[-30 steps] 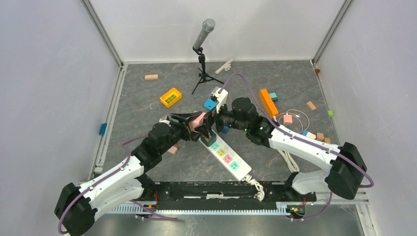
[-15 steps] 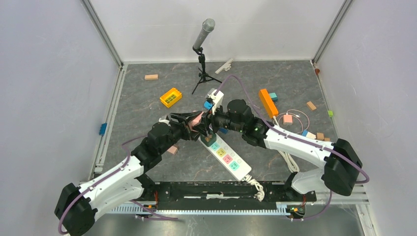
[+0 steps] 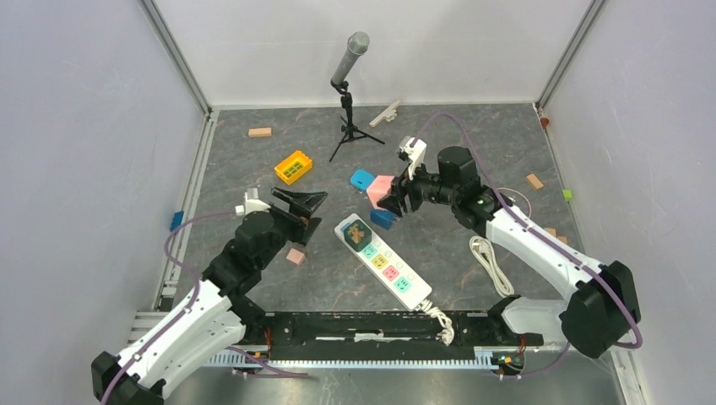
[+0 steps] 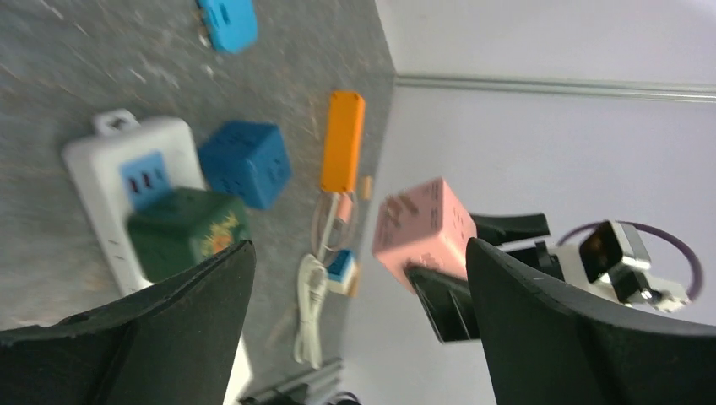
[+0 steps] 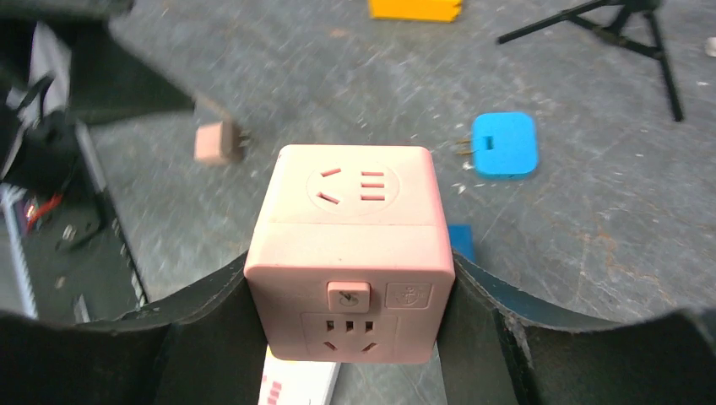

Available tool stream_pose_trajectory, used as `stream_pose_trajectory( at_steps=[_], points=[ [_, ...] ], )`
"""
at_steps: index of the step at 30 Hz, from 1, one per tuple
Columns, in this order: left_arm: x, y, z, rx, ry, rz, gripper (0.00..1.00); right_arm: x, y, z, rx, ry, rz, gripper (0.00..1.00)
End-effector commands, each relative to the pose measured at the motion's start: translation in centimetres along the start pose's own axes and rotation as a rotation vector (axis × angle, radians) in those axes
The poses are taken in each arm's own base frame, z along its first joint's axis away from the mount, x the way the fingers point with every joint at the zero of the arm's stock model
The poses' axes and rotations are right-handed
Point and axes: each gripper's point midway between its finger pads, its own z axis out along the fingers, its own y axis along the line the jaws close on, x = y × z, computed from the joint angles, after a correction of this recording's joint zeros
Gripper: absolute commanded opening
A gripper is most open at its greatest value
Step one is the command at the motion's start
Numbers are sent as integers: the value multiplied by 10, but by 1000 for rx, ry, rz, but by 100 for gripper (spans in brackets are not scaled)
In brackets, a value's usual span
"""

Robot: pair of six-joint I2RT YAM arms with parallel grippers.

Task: Insert the plug
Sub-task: Pick up the plug from the center of the board.

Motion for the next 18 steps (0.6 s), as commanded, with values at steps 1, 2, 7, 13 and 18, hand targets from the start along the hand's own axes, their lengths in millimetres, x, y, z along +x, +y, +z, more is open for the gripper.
stream_pose_trajectory(
  at_steps=[1, 2, 7, 13, 18],
  points=[
    [-31, 12, -15, -86, -96, 294, 100, -12, 58, -34, -361, -23, -197, 0],
    [-33, 12, -18, -85, -92, 339, 100, -14, 73, -43, -449, -44, -227, 0],
    [-21, 1, -23, -57, 20, 504, 100, -30, 126, -81, -780, -148, -272, 0],
    [8, 2, -14, -42, 205, 544, 100, -43, 140, -95, -871, -178, -283, 0],
    [21, 14, -6, -88, 291, 494, 100, -40, 135, -91, -848, -159, -278, 0]
  ],
)
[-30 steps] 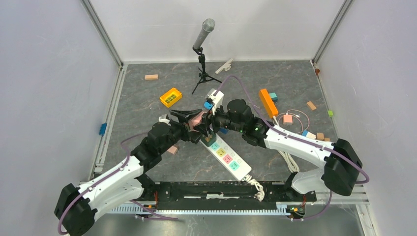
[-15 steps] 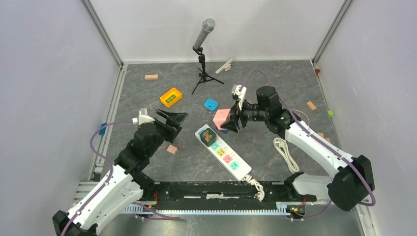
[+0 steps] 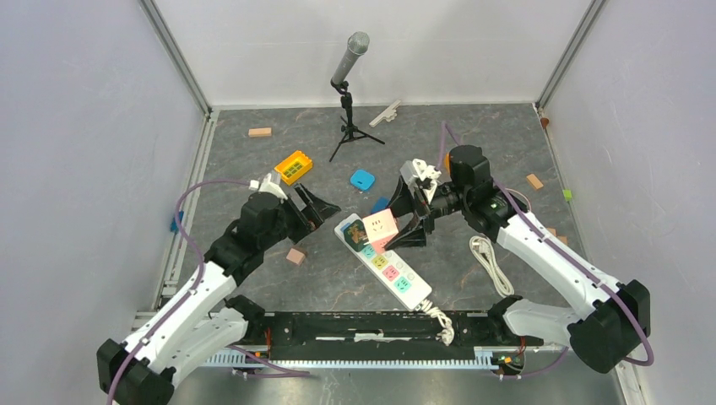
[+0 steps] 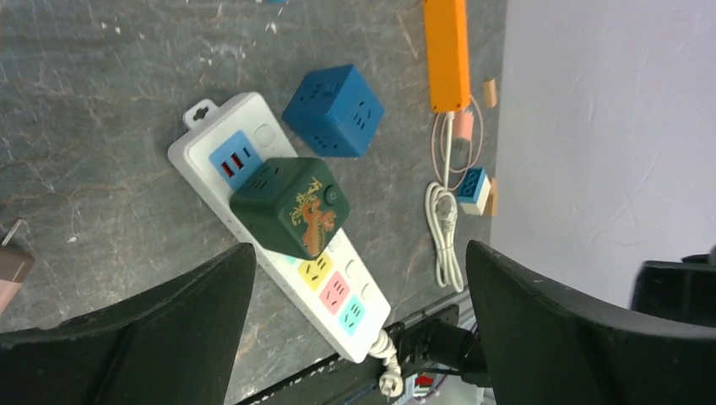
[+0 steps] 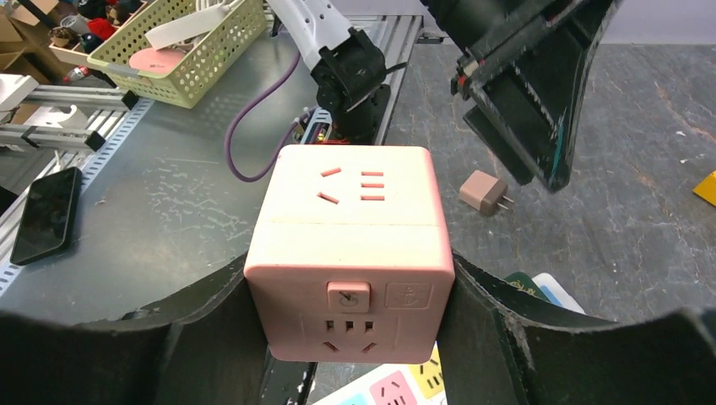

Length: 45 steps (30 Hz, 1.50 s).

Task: Insert the plug
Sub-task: Pick up the plug from the center of the board, then adjust the socket at the center of the board.

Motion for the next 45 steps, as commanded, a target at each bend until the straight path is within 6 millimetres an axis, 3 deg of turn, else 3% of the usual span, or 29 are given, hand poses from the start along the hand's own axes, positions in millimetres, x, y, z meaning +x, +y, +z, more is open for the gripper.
stream_pose_trajectory(
  at_steps=[1, 5, 11, 16, 19, 22, 26, 29, 34, 40, 45],
  points=[
    [12, -11, 3, 41, 105, 21, 100, -23, 5, -2, -24, -17, -97, 0],
    [25, -4, 11, 15, 184, -18, 100, -6, -14, -7, 83, 74, -83, 0],
    [45, 7, 21, -18, 297, -68, 100, 29, -59, -31, 388, 249, 3, 0],
    [58, 13, 27, -30, 363, -102, 100, 51, -60, -38, 432, 296, 45, 0],
    [59, 12, 28, -16, 374, -84, 100, 45, -41, -27, 311, 246, 20, 0],
    [55, 5, 28, 24, 359, -57, 100, 14, -8, -14, 112, 126, -84, 0],
    [49, -12, 24, 126, 326, -36, 100, -22, 20, -8, -33, -11, -131, 0],
    [46, -21, 22, 173, 311, -30, 100, -29, 38, -8, -124, -53, -129, 0],
    [47, -29, 21, 224, 322, -44, 100, -31, 49, -9, -170, -60, -117, 0],
    [39, -41, 18, 265, 297, -29, 100, -25, 36, -8, -99, -45, -67, 0],
    [24, -59, 5, 327, 217, 30, 100, -12, -25, -14, 257, 32, 89, 0]
  ],
)
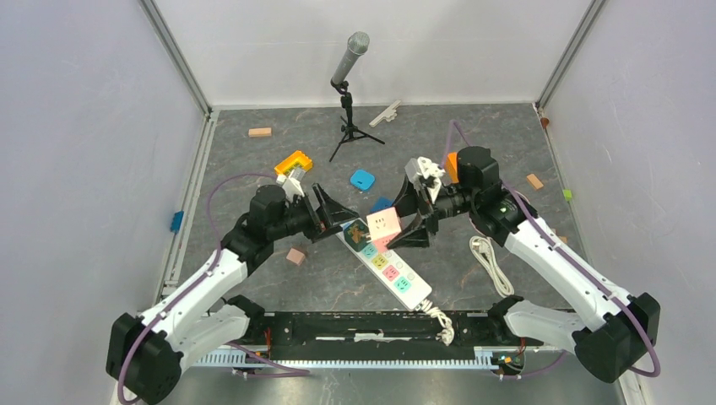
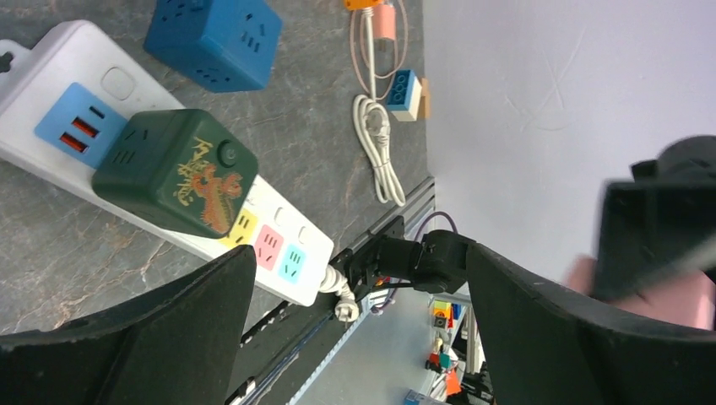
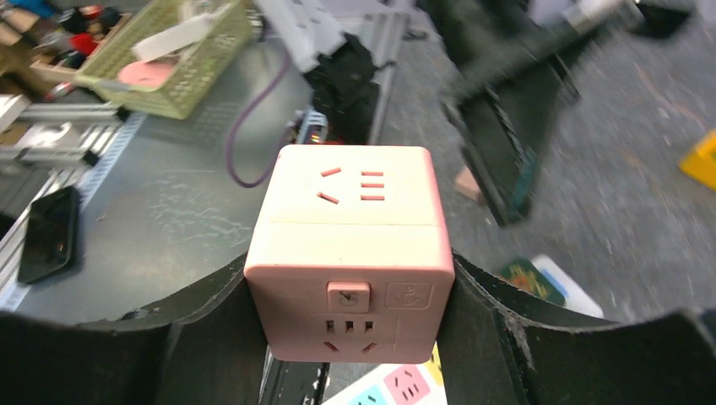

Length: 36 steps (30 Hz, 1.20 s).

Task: Insert the plug
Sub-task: Adjust the socket at the center of the board.

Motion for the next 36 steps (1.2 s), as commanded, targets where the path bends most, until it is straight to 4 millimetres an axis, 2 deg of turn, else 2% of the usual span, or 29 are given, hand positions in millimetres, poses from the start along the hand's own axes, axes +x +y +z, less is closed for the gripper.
stream_pose_trajectory(
  at_steps=[1, 5, 8, 12, 14, 16, 18, 20, 29, 32, 36],
  points=[
    [-21, -43, -20, 130, -109, 123, 100, 6, -55, -12, 336, 50, 121, 0],
    [-37, -61, -40, 165, -235, 314, 100, 9, -84, -29, 557, -2, 293, 0],
    [-46, -79, -57, 219, -325, 544, 100, 15, -100, -42, 705, -83, 432, 0],
    [-50, -98, -70, 299, -411, 858, 100, 36, -110, -57, 825, -196, 665, 0],
    [-49, -107, -72, 346, -436, 994, 100, 45, -110, -59, 827, -225, 744, 0],
    [-40, -111, -67, 406, -411, 1142, 100, 57, -110, -60, 829, -227, 824, 0],
    [-18, -112, -60, 511, -336, 1366, 100, 67, -109, -60, 825, -233, 892, 0],
    [-7, -111, -51, 549, -299, 1515, 100, 73, -107, -60, 824, -237, 927, 0],
    [15, -107, -5, 542, -212, 1757, 100, 90, -101, -61, 817, -234, 1006, 0],
    [11, -102, 0, 492, -218, 1761, 100, 101, -102, -66, 853, -184, 998, 0],
    [1, -95, -4, 403, -246, 1664, 100, 114, -98, -71, 860, -36, 926, 0]
  ],
)
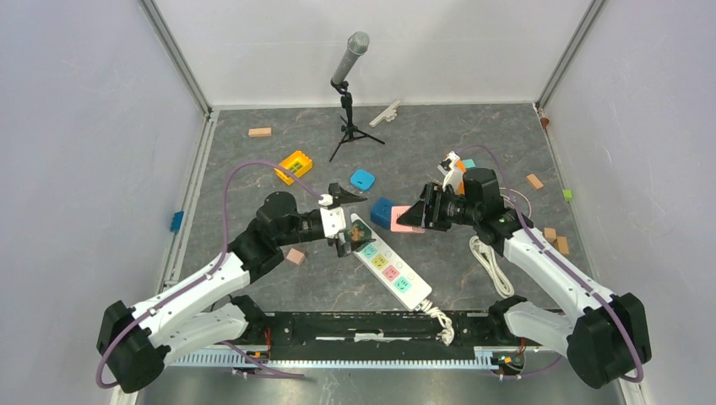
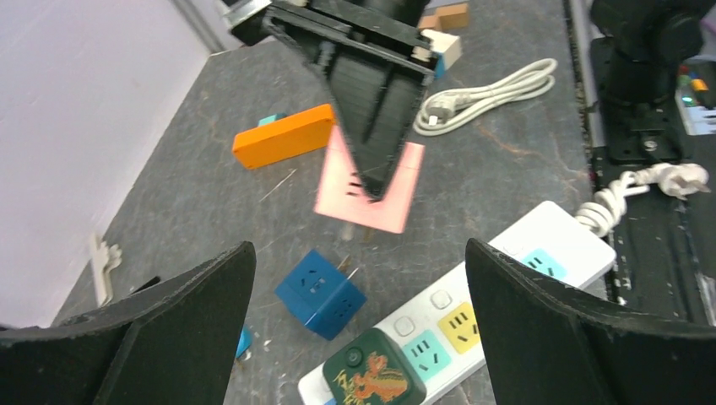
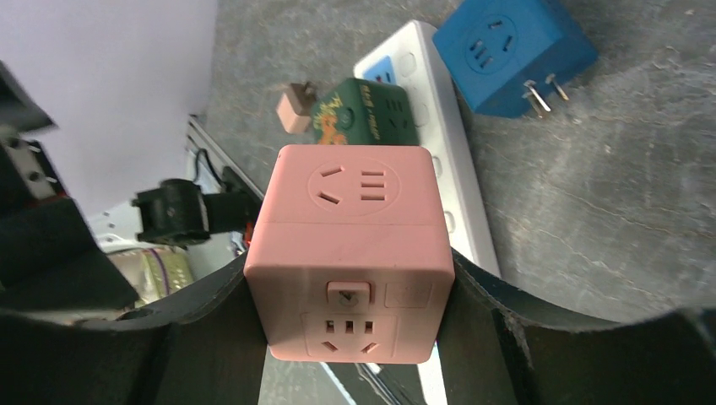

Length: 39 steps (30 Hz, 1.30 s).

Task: Insert the plug
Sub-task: Adjust the socket at the center of the board.

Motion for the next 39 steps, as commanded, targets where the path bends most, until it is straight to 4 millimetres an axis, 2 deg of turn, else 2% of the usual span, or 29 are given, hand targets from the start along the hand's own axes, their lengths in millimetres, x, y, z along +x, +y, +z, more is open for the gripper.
stream_pose_trajectory(
  at_steps=[1, 3, 5, 9, 12, 17, 19, 23, 27, 31, 35, 39],
  points=[
    [-13, 23, -10, -135, -7, 14, 100, 0, -4, -6, 31, 71, -160, 0],
    [-12, 20, -13, -153, -14, -51, 100, 8, -13, -7, 50, 122, -208, 0],
    [-7, 8, -13, -125, -29, -124, 100, 14, -21, -8, 70, 139, -239, 0],
    [13, -33, -13, 22, -23, -194, 100, 28, -35, -13, 100, 179, -259, 0],
    [30, -53, -17, 54, -1, -223, 100, 45, -43, -17, 100, 229, -265, 0],
    [49, -64, -20, 53, 27, -239, 100, 67, -47, -24, 73, 289, -251, 0],
    [49, -56, -15, 9, 21, -304, 100, 76, -46, -27, 55, 312, -241, 0],
    [54, -29, 3, -134, 56, -529, 100, 101, -44, -34, 26, 384, -246, 0],
    [58, 6, 21, -303, 94, -722, 100, 135, -36, -37, 28, 510, -301, 0],
    [67, 32, 41, -389, 233, -796, 100, 170, -26, -33, 16, 591, -336, 0],
    [101, 43, 48, -455, 474, -818, 100, 186, -31, -26, 58, 638, -368, 0],
    [123, 36, 59, -424, 545, -890, 100, 192, -36, -17, 92, 658, -386, 0]
  ],
)
